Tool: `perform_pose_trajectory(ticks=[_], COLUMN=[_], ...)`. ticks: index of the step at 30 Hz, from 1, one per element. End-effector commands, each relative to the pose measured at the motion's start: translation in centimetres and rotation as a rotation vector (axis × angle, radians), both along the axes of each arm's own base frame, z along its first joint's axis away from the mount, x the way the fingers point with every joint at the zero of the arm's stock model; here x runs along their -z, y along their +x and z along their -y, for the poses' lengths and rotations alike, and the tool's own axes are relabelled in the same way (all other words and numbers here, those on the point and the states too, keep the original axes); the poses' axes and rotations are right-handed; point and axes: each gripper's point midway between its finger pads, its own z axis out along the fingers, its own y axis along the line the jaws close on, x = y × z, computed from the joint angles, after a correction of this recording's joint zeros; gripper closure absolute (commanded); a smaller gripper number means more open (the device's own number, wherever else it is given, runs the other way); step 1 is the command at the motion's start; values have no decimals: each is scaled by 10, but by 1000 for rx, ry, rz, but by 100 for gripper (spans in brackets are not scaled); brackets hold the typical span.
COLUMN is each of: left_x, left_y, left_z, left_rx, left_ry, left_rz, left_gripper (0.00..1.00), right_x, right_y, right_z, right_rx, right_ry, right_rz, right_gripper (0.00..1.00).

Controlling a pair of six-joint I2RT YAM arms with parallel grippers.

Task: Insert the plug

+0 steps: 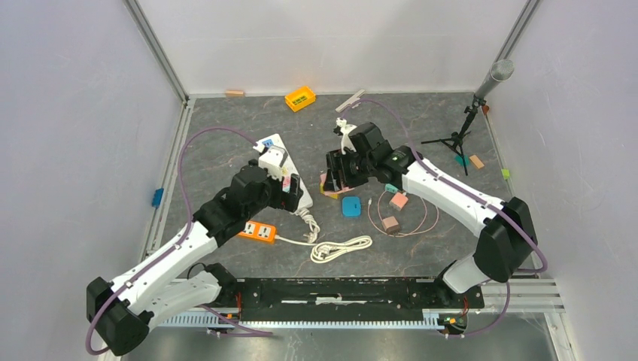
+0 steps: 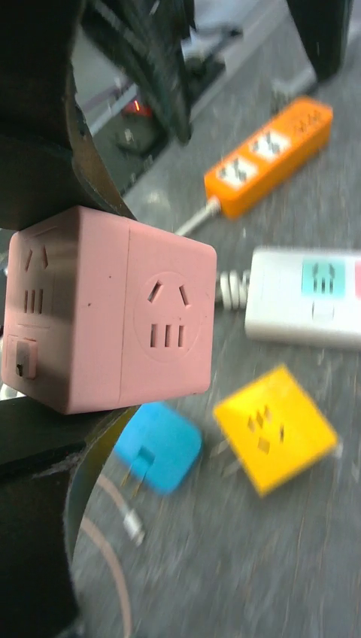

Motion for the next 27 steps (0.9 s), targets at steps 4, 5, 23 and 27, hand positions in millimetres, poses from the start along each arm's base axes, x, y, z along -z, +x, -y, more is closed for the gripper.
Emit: perform_pose_trajectory(ticks=[4, 5, 23, 27], left_x=[52, 59, 155, 162], left_y=[-13, -14, -37, -37], left_z=[-13, -12, 30, 38], left_rx=[-259, -240, -493, -554], left_ry=[-43, 2, -26, -75], left_rz=[-323, -349, -1175, -1226], left_gripper=[0, 0, 14, 24], right_x=[-21, -18, 34, 36], right_y=[35, 37, 0, -6], right_z=[87, 99, 112, 108], right_rx=[249, 292, 254, 228], right_ry=[-262, -291, -175, -159], right_rz=[263, 286, 139, 119], right_gripper=[100, 100, 100, 100])
